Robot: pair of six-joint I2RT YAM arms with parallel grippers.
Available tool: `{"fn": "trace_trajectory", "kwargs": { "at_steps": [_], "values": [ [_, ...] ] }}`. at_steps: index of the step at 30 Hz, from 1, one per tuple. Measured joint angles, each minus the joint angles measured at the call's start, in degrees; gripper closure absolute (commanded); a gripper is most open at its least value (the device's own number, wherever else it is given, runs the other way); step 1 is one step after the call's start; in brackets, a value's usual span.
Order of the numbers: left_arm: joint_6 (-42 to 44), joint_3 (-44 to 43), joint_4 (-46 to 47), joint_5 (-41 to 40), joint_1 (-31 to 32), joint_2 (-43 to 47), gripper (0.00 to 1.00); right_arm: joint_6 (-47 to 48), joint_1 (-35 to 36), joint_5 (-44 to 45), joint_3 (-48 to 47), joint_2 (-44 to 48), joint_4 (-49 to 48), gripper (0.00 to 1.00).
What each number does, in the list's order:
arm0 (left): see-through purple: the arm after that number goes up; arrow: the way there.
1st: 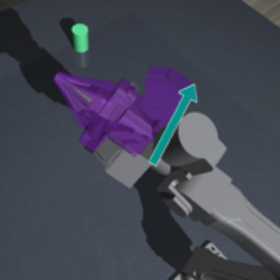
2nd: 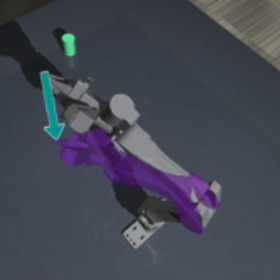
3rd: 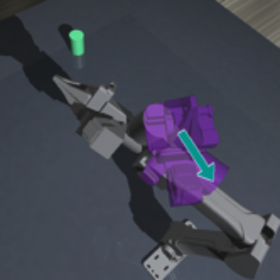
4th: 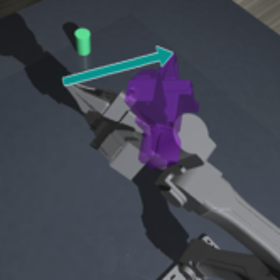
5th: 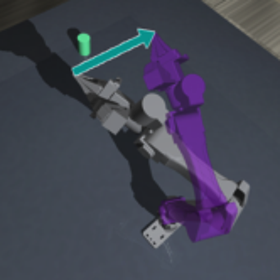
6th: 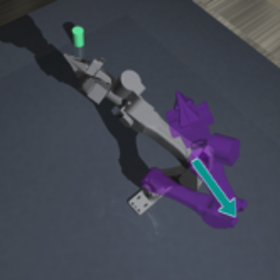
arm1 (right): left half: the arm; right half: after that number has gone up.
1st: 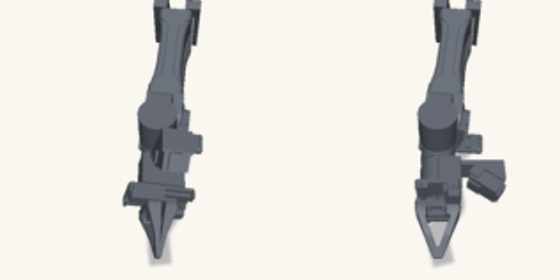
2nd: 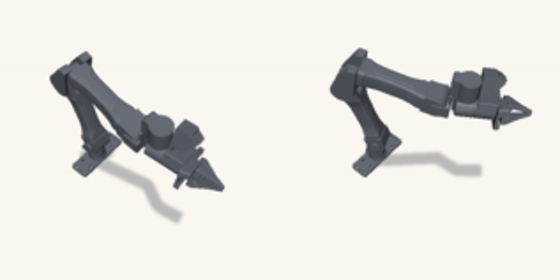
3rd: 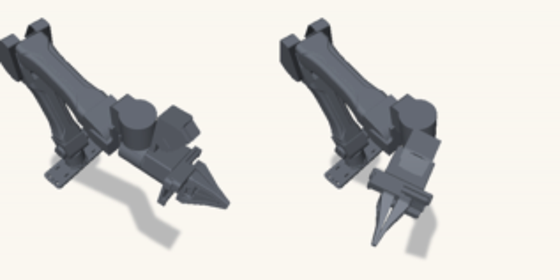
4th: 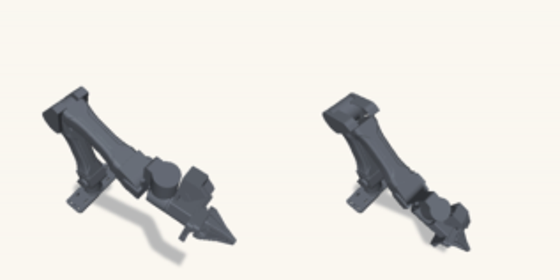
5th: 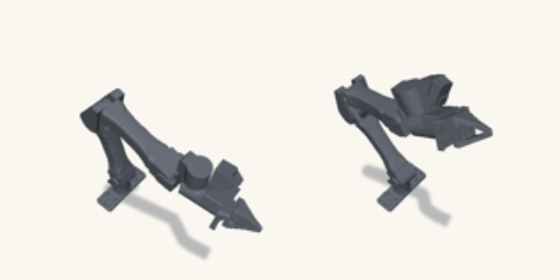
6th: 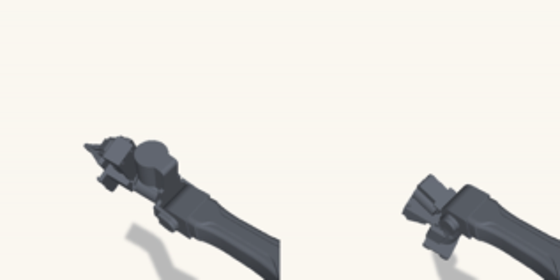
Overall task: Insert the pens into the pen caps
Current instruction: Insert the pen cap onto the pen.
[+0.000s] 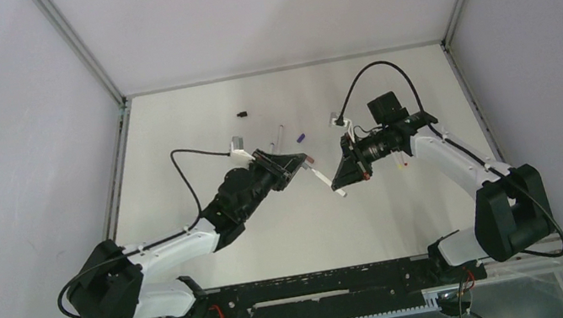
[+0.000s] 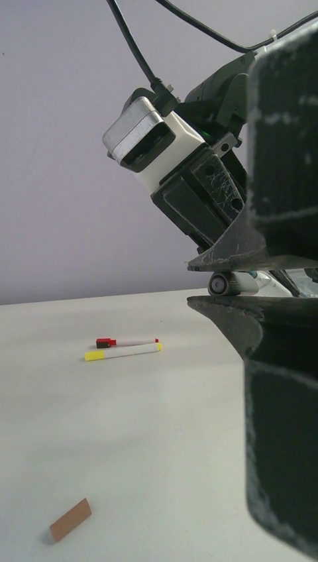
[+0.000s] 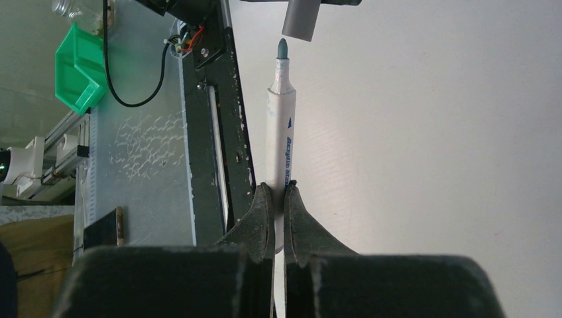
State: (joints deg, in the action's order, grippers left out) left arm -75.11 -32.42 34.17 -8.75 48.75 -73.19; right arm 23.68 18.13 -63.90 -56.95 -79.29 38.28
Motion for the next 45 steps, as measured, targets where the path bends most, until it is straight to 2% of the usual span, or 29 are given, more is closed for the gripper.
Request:
{"fn": "trace_trajectory", "kwargs": {
  "at_steps": [45],
  "values": [
    [0.0,0.0,-0.5,0.1,0.1,0.0,1.0,-0.2,1.0,2.4,0.0,0.0,-0.4,1.0]
  ]
}}
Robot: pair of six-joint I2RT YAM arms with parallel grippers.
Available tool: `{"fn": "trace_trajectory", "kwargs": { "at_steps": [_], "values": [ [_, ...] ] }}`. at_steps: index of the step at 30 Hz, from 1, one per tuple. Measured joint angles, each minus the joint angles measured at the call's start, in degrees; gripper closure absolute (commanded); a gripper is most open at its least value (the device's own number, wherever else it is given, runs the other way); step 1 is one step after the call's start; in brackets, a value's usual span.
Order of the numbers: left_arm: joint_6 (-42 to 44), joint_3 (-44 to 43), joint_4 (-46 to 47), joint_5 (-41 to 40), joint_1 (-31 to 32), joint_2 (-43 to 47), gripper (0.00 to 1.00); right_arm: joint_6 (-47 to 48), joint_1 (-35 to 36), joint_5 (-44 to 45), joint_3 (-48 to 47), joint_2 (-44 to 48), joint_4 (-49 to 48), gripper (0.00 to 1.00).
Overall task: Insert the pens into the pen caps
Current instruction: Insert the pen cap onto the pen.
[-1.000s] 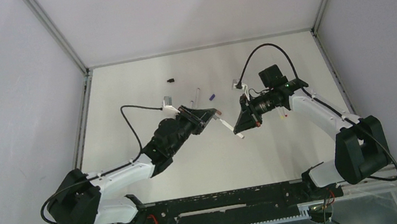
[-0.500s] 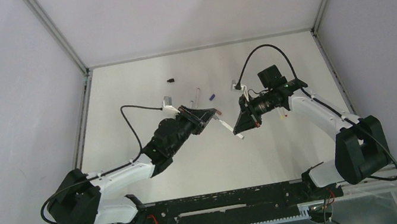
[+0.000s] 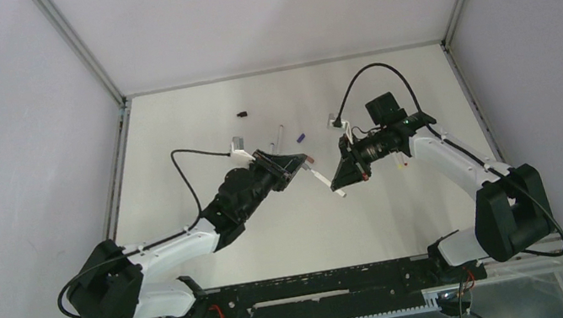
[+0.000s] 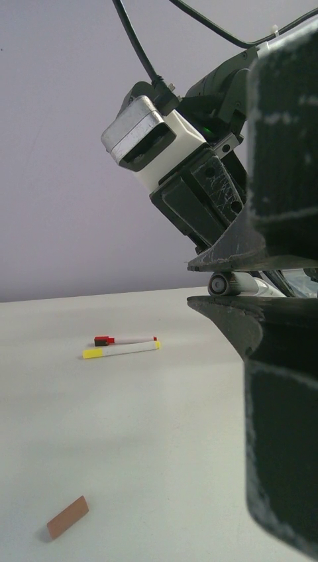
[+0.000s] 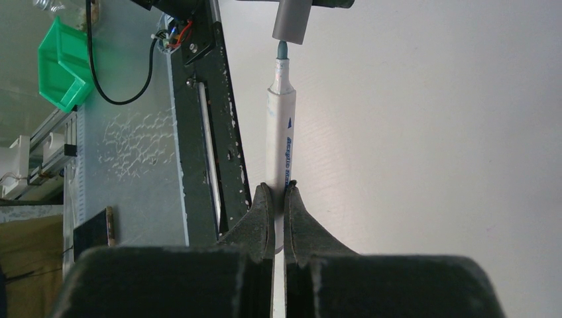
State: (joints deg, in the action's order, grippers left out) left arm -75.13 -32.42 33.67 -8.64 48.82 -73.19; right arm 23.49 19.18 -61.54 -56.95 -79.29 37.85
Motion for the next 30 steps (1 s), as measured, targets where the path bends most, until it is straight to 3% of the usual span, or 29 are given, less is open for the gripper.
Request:
{"fn": "trace_trajectory", "kwargs": {
  "at_steps": [18,30],
  "values": [
    [0.0,-0.3,-1.7,0.0,0.2,0.0,1.0,-0.1,0.9,1.5,-1.6,-1.2,0.2,1.0],
    [0.6,-7.3,-15.6,-2.3,1.0,0.0,1.0,-1.6,2.9,5.9,-4.4,-2.3,0.0,1.0]
  ]
}}
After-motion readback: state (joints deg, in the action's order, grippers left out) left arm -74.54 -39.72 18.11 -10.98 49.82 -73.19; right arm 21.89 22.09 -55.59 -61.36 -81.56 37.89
